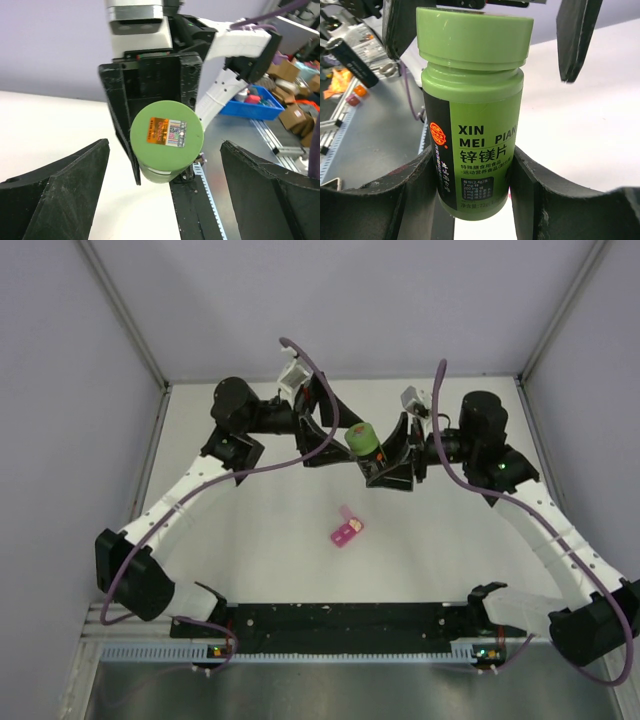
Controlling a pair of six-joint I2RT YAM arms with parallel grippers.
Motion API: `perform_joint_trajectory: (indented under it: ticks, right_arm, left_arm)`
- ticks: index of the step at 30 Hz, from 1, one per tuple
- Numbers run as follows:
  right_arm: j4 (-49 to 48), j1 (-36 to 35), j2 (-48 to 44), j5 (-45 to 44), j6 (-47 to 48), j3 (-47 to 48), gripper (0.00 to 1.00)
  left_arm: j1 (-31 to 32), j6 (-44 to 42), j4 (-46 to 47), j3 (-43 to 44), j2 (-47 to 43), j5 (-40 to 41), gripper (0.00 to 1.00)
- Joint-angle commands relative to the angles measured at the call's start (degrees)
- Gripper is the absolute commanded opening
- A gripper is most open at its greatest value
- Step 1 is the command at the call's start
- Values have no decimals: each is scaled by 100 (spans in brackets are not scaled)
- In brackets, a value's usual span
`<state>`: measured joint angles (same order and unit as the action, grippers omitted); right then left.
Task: Sort the pills into containers
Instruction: Screw the lid of the pill bottle onto the pill bottle.
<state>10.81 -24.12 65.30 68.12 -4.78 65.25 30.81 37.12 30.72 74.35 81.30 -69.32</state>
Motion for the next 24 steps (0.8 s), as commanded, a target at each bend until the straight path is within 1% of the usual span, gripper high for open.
perform_joint_trajectory:
  ticks: [1,5,7,10,17,18,21,24]
  right_arm:
    - [185,4,-246,-641,434,427,0]
    - [290,4,-228,-1089,442,514,0]
    - [352,4,-219,-1256,625,541,0]
    - [369,-5,-202,-1415,653,558,0]
    - [378,-5,-114,-1512,653,576,0]
    - [378,4,-114,-1503,653,567,0]
    - [369,4,-96,-1512,662,550,0]
    - [369,4,-87,-1503,662,541,0]
  left_arm:
    - [-75,-583,-1075,299,-369,795,99]
    - [-101,-391,-1305,361,-369,1201,99]
    - [-84,-189,-1192,388,-343,1219,99]
    - [-84,67,-1068,475,-281,1254,99]
    - [-75,-258,-1779,897,-106,1676,99]
    - [-66,-276,-1771,915,-79,1685,99]
    - [-22,-311,-1780,933,-9,1694,95]
    - [48,-460,-1946,985,26,1746,95]
